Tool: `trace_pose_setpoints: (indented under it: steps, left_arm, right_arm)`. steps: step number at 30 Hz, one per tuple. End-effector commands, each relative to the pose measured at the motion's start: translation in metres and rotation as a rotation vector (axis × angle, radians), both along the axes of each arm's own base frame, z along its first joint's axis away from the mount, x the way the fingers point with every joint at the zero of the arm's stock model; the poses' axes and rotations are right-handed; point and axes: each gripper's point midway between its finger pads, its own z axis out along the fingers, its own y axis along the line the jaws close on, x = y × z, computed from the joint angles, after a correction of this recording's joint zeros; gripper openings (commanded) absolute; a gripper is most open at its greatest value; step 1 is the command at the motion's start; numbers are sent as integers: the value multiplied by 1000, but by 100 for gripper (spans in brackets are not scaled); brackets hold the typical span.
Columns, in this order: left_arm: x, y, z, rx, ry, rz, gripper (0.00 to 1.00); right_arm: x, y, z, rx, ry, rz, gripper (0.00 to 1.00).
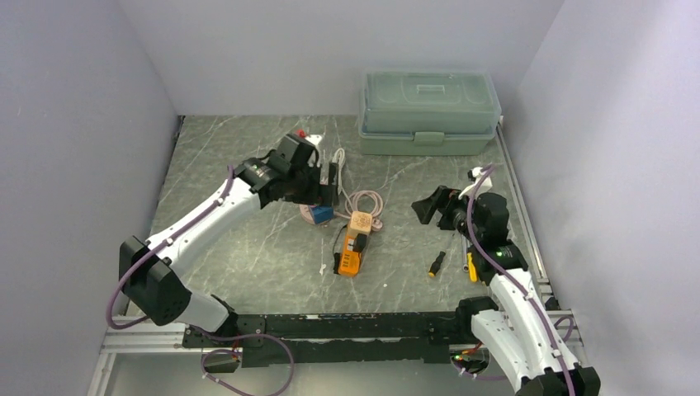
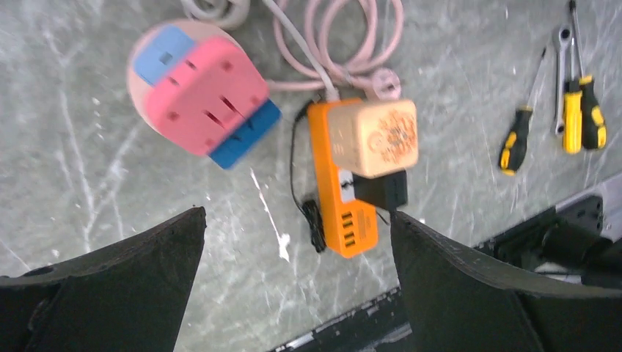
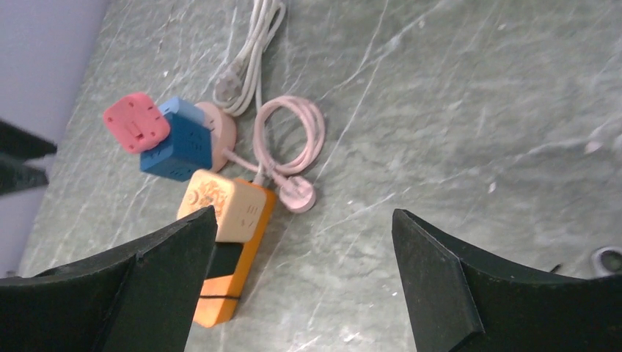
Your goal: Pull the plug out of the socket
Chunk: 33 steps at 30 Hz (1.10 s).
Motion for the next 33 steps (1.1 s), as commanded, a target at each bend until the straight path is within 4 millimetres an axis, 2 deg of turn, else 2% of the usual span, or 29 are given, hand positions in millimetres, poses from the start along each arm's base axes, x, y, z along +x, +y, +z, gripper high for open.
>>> trace_pose_setpoints:
  steps: [1, 3, 7, 10, 14, 18, 22, 30, 33]
  left_arm:
    - [31, -11, 28, -124, -113, -35, 99]
    - [35, -25, 19, -143, -110, -95, 96]
    - [36, -32, -5, -127, -70, -133, 90]
    - [26, -45, -7, -196, -90, -193, 88]
    - [17, -54, -18, -192, -69, -228, 87]
    - [28, -62, -27, -140, -3, -204, 82]
    - [23, -77, -28, -145, 1, -240, 80]
    - [18, -68, -51, -106, 4, -235, 75]
    - [12, -72, -61, -131, 44, -250, 72]
  right_arm:
    - [-10, 20, 3, 94, 87, -4, 90]
    - [-15, 35, -7, 116, 138, 0, 86]
    - [-33, 65, -27, 98, 224, 22, 82]
    - [-41, 73, -37, 133, 277, -22, 81]
    - [-51, 92, -38, 198, 281, -4, 75]
    - [-55, 108, -36, 185, 286, -7, 73]
    - [-59, 124, -39, 158, 308, -30, 72]
    - [-63, 153, -37, 79, 274, -34, 69]
    - [-60, 163, -37, 36, 272, -33, 66]
